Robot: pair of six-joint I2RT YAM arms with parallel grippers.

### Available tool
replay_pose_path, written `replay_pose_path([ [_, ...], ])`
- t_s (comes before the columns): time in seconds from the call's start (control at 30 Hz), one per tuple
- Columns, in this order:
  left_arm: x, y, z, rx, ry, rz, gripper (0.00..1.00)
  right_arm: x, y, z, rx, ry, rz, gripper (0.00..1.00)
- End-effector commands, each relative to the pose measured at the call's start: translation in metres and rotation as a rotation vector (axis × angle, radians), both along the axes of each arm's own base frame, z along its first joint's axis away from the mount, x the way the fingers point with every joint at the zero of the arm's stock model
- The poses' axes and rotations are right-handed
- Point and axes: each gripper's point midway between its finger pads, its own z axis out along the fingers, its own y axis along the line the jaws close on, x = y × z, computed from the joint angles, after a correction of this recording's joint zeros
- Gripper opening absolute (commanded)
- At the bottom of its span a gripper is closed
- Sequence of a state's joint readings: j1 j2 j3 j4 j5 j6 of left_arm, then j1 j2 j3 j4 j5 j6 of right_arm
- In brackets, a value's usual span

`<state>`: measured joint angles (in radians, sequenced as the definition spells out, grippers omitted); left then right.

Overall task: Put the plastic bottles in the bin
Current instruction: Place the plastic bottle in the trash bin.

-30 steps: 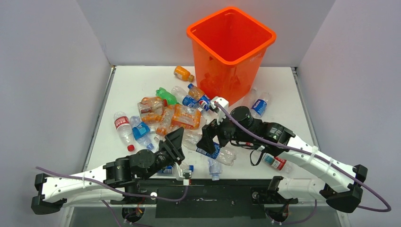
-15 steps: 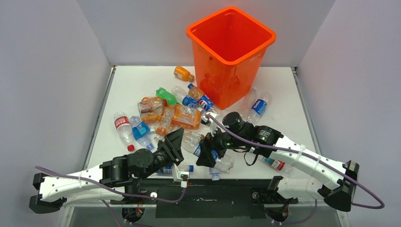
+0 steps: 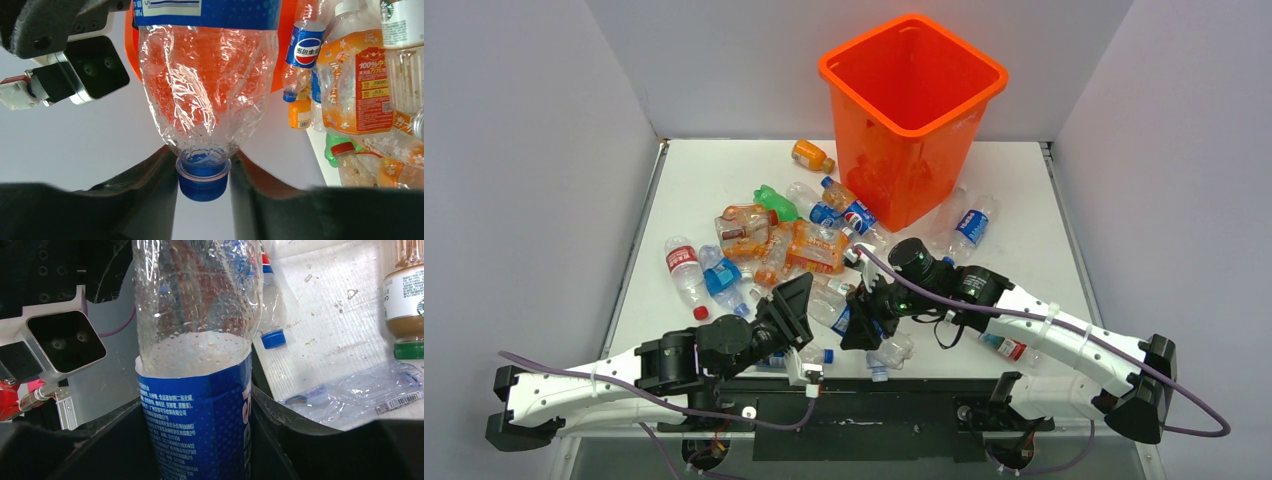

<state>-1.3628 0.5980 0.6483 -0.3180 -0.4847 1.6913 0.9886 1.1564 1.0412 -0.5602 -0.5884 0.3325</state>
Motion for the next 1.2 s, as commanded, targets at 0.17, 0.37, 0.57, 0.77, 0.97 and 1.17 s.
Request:
replay_pose_path([
  [0.17, 0.000, 0.005, 0.043, -0.245, 0.059, 0.030, 0.96, 0.031, 0.002, 0.075, 0.223, -0.185, -0.128, 0.38],
  [0.37, 0.012, 0.017, 0.061, -0.564, 0.134, 0.141, 0.96, 0.061, -0.033, 0.203, 0.510, -0.537, -0.353, 0.42],
  [0.57, 0.023, 0.025, 0.073, -1.015, 0.461, 0.296, 0.96, 0.099, -0.084, 0.303, 0.748, -0.787, -0.715, 0.43],
  [0.77, 0.029, 0.001, 0.051, -1.135, 0.873, 0.334, 0.96, 0.175, -0.106, 0.326, 0.601, -0.930, -1.127, 0.41],
  [0.97, 0.041, 0.021, 0.061, -1.388, 1.016, 0.287, 0.96, 0.249, -0.128, 0.350, 0.665, -0.970, -1.322, 0.39],
  [1.17, 0.051, 0.036, 0.057, -1.540, 0.981, 0.238, 0.96, 0.320, -0.147, 0.367, 0.784, -1.007, -1.373, 0.43],
])
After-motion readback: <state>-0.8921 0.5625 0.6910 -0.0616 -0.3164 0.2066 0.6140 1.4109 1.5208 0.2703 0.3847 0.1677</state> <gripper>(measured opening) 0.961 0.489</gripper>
